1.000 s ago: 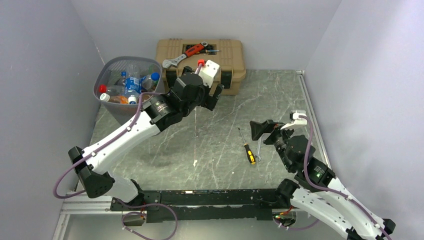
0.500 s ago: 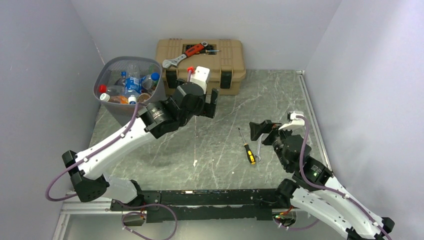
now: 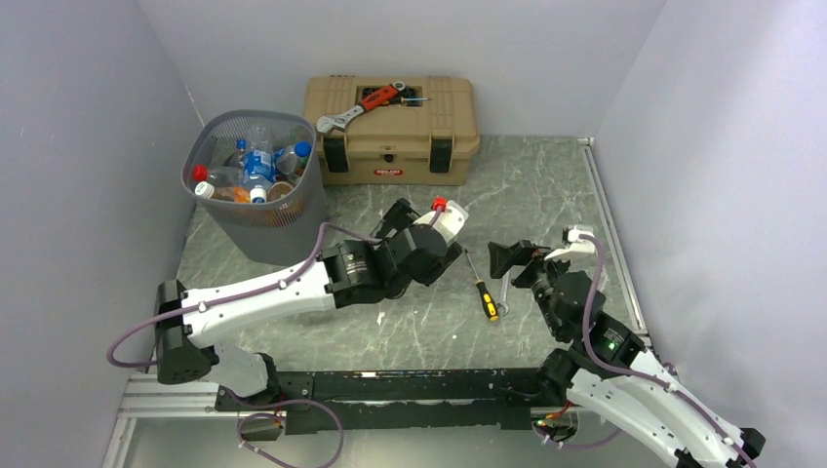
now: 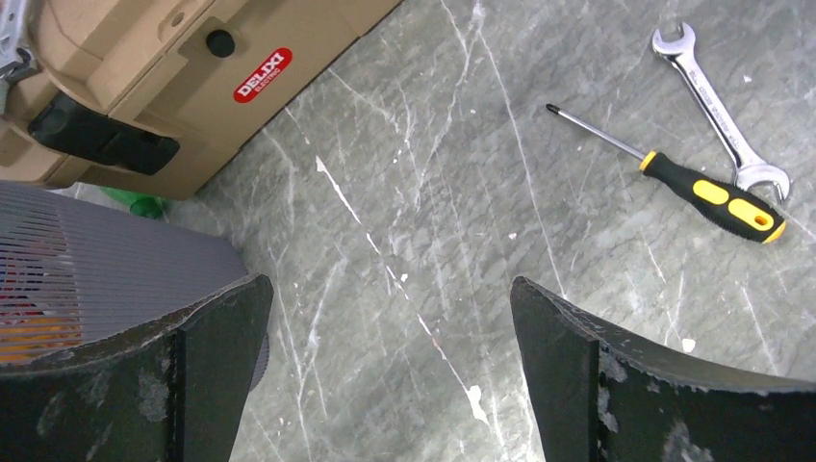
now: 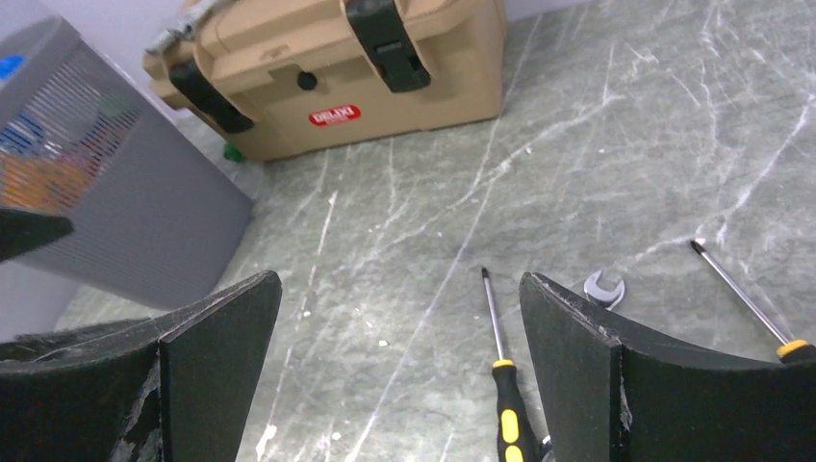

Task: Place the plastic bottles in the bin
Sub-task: Reset both arms

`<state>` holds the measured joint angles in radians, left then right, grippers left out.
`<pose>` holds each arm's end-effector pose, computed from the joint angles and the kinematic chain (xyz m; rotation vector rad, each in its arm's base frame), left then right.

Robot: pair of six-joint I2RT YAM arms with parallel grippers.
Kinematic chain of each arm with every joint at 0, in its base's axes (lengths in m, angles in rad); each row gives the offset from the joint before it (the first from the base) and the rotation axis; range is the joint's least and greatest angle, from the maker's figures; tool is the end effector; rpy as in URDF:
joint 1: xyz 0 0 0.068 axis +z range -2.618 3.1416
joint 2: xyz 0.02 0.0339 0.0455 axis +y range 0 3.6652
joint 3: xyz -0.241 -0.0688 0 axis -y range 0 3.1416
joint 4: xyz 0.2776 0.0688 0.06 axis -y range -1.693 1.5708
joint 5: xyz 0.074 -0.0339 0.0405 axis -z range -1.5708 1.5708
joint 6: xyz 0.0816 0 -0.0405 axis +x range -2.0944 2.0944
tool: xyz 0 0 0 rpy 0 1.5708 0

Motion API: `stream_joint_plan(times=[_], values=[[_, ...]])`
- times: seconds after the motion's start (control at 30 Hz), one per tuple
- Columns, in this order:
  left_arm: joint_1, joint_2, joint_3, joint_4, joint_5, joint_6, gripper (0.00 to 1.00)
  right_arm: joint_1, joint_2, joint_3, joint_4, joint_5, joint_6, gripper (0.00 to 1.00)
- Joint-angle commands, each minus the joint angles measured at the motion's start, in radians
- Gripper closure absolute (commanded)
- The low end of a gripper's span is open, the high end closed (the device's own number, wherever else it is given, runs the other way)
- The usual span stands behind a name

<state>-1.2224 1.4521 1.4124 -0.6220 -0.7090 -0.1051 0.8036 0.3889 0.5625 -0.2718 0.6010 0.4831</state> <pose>0.1791 -0.3376 0.3182 0.7621 1.9096 -0.0192 0.1725 0.1124 0.2981 0.1896 1.6628 0.4765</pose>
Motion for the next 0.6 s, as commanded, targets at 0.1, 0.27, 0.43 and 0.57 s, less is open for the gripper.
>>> stream_joint_plan(times=[0.1, 0.27, 0.43, 0.57], values=[[0.015, -0.197, -0.077, 0.156, -0.037, -0.021, 0.0, 0.004, 0.07, 0.063, -0.01, -0.004, -0.015, 0.0], [0.117, -0.307, -0.083, 0.146, -0.004, -0.115, 0.0, 0.003, 0.136, 0.071, 0.012, -0.032, -0.023, 0.0], [0.334, -0.224, 0.094, -0.058, 0.117, -0.226, 0.01, 0.003, 0.226, 0.107, 0.012, -0.055, -0.015, 0.0], [0.422, -0.235, 0.114, -0.112, 0.157, -0.231, 0.01, 0.004, 0.243, 0.112, 0.033, -0.073, -0.023, 0.0]])
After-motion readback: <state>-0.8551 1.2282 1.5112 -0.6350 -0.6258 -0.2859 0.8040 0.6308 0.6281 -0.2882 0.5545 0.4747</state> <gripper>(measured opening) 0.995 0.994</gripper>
